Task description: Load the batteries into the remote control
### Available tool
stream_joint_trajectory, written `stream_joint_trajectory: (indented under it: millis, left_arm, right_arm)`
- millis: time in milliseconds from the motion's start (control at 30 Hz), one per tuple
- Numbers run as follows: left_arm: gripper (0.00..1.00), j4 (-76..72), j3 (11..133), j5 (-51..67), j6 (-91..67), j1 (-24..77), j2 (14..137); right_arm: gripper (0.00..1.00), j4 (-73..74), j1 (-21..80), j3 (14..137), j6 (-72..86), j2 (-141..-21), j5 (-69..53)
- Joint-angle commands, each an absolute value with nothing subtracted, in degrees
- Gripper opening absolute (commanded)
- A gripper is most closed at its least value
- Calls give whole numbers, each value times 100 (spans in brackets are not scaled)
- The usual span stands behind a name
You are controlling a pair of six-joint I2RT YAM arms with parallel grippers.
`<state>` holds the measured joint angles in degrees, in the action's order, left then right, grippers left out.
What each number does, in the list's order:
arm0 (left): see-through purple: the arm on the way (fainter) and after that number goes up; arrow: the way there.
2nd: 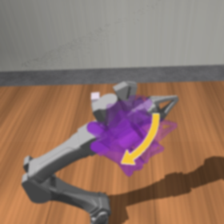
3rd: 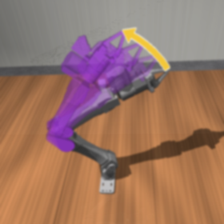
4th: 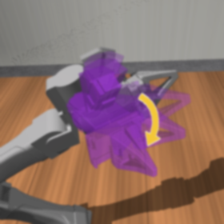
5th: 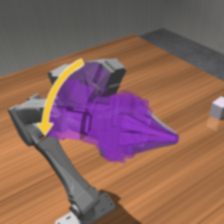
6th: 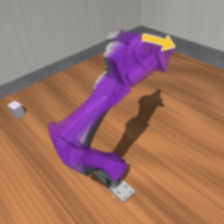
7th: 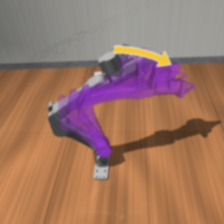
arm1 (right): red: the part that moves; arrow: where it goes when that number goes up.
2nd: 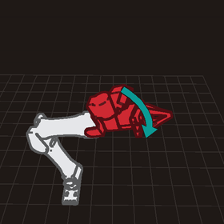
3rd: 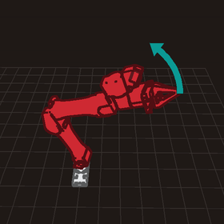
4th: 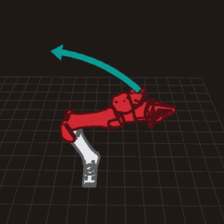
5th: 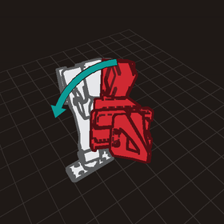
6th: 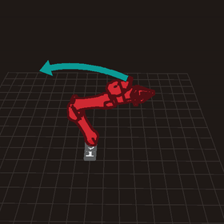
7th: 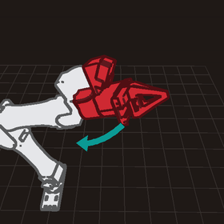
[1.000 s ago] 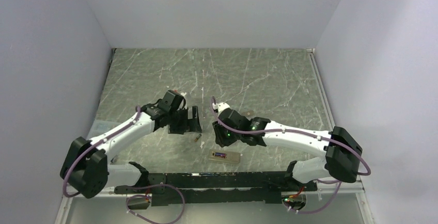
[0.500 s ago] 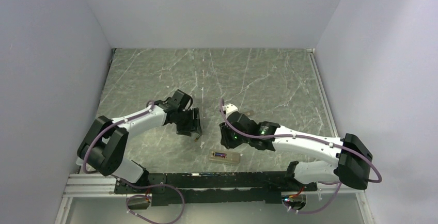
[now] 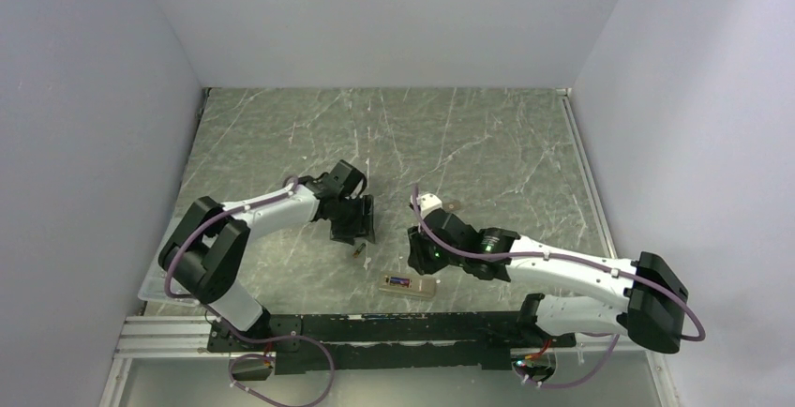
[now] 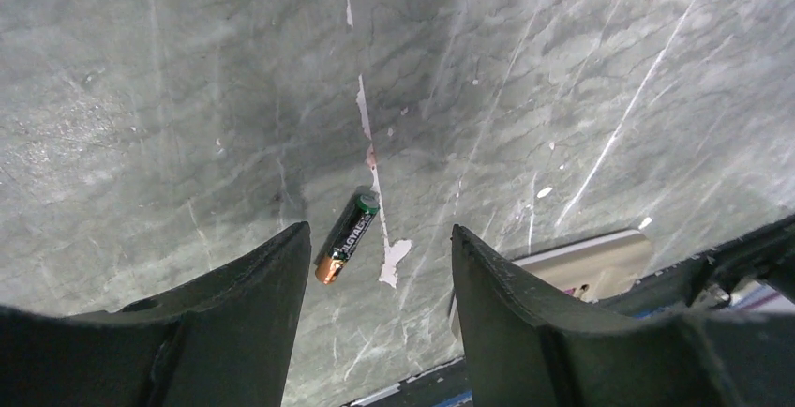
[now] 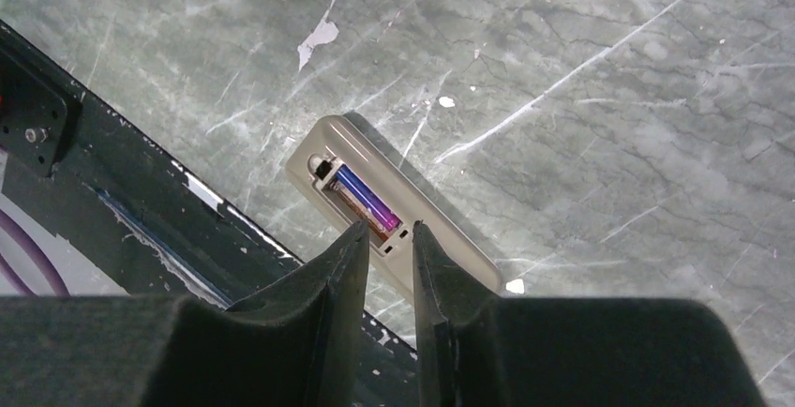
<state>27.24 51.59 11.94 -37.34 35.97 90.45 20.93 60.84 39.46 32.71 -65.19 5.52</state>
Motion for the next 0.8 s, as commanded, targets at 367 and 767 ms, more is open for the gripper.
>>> stream_joint_trajectory:
  millis: [367,767]
  left_arm:
    - [53,3767,5911,-331,-3722,4311,9461]
    - [40,3645,6022,-118,-3685,4372,9808]
  right_arm:
    - [25,1831,6082,3610,3420,-6087,609]
    - [24,1887,6082,3566,3426,-5994,623]
